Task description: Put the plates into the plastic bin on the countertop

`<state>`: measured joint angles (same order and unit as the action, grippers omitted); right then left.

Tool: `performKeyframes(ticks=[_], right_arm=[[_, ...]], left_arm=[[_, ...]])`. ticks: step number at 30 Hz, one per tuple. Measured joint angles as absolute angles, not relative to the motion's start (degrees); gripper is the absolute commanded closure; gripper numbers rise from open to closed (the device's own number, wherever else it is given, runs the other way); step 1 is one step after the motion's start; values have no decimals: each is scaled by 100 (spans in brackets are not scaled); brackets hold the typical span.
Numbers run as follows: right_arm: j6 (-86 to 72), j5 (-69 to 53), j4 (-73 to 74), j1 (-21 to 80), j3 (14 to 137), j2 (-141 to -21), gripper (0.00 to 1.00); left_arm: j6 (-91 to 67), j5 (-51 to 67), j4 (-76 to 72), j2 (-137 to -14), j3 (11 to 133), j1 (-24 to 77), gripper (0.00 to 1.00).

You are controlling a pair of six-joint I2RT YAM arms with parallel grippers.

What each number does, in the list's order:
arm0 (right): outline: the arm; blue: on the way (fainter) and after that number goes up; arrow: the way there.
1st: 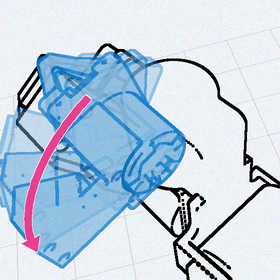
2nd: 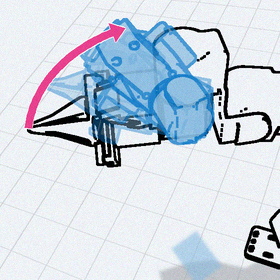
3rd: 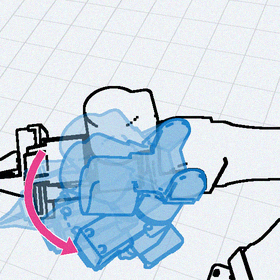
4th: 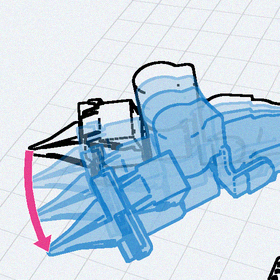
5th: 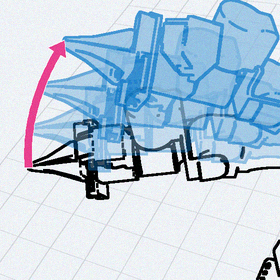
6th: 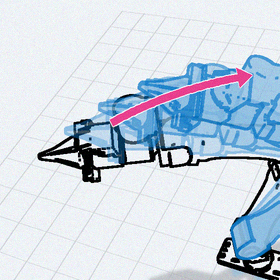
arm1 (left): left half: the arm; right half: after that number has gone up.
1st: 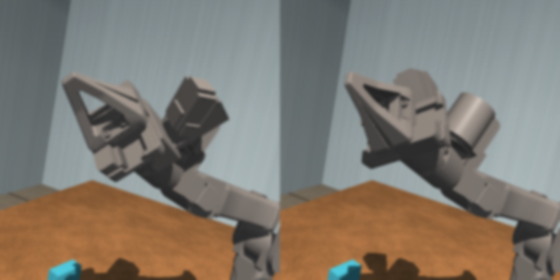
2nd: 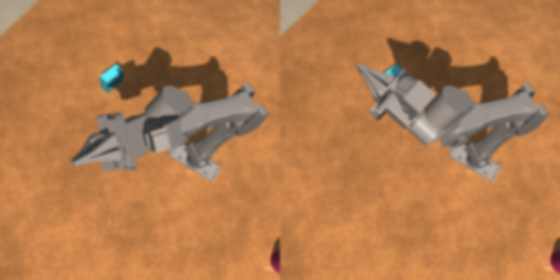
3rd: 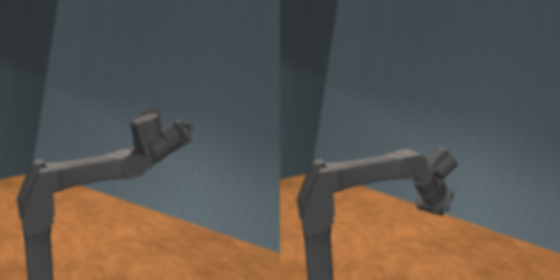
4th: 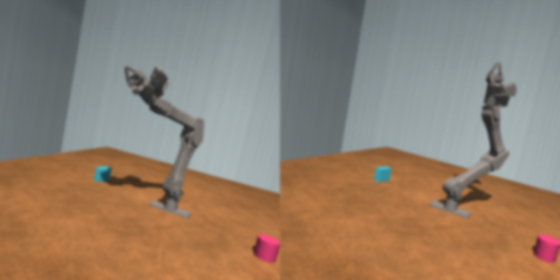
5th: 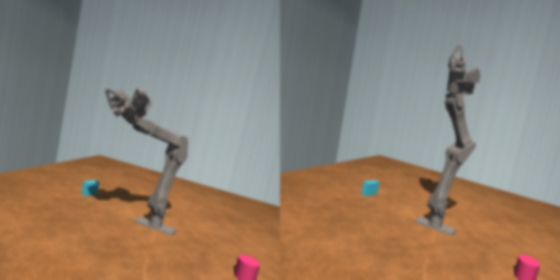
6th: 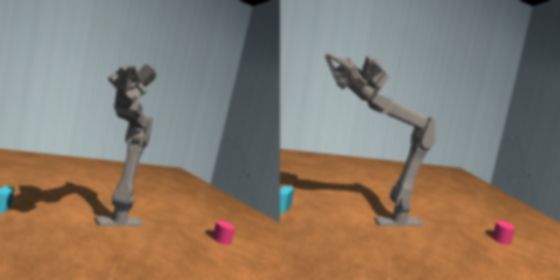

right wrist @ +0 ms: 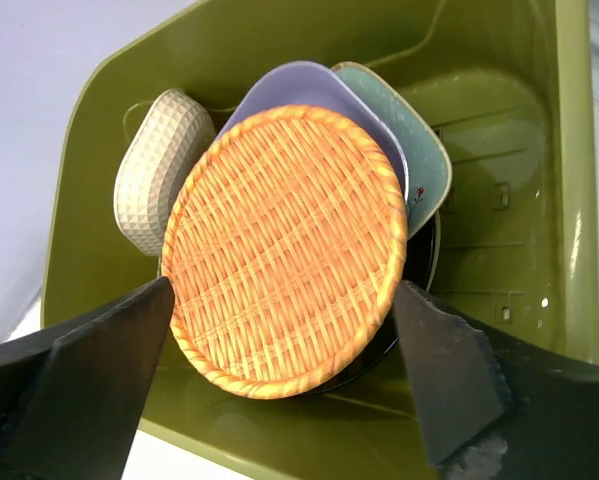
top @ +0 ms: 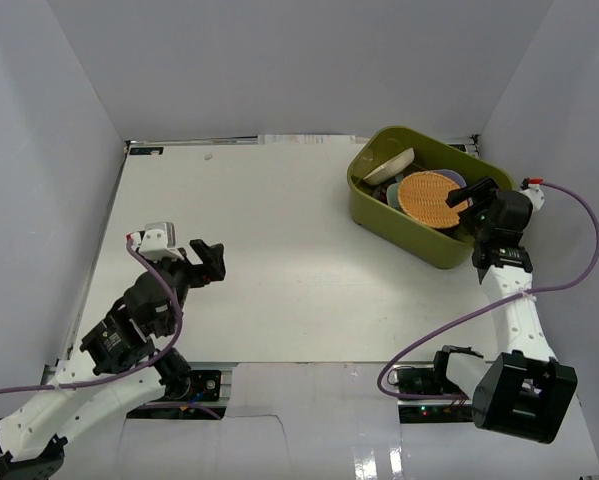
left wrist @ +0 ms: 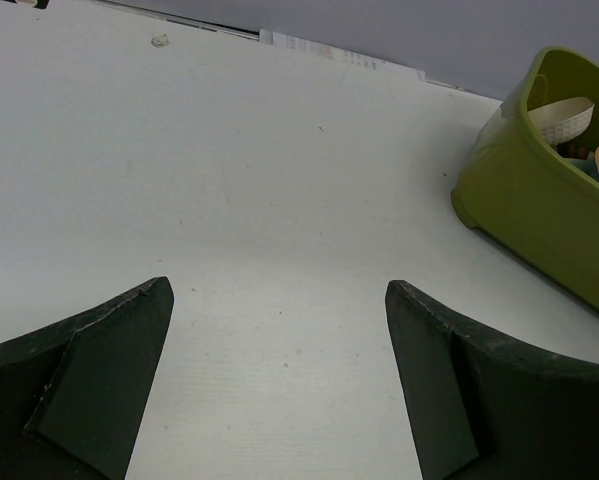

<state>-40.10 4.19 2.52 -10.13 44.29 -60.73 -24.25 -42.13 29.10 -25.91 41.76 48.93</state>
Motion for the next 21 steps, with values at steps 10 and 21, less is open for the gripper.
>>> performKeyframes(ticks=[10,21], right_arm=[[-3892,-591,163,-967,4836,-5122,10],[-3811,-2274,-143,-436,4897,-3745,10]], left_arm=[[-2558,-3876,2974,-3083,4438,4893,2],[-2703,-3146,2932,-3304,5242,4893,2]])
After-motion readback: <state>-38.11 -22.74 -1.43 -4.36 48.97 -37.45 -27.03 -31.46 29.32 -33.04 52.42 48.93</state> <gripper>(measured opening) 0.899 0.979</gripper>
